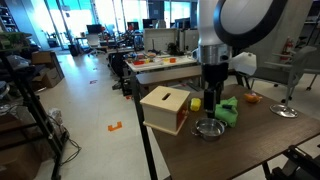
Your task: Pull the drawer open
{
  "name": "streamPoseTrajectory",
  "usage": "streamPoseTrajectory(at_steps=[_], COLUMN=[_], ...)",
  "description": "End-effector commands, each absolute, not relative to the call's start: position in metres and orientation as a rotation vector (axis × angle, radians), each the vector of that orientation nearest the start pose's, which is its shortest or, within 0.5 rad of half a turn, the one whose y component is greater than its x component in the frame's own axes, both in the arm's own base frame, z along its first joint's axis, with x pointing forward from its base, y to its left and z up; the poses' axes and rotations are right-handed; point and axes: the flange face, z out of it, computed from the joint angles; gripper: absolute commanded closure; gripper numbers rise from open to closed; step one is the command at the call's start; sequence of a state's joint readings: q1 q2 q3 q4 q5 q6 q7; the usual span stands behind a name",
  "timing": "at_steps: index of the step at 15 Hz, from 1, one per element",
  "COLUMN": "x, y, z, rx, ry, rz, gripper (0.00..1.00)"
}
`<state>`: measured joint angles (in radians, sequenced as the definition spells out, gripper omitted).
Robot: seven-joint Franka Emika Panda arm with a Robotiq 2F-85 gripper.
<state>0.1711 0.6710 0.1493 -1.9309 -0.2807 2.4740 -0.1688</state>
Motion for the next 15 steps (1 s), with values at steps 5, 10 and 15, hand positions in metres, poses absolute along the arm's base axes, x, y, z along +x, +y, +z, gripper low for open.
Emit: streamPoseTrajectory(at_steps=[5, 10, 15], x=[0.590, 0.596, 0.608], y=[0.225, 0.235, 0.236], z=[0.093, 0.084, 0.089], rx=[-3.051, -3.042, -3.022], ry=[-1.220, -1.215, -1.183], rz=[0.086, -0.017, -0.099], gripper=[0.00, 0.00, 0.00])
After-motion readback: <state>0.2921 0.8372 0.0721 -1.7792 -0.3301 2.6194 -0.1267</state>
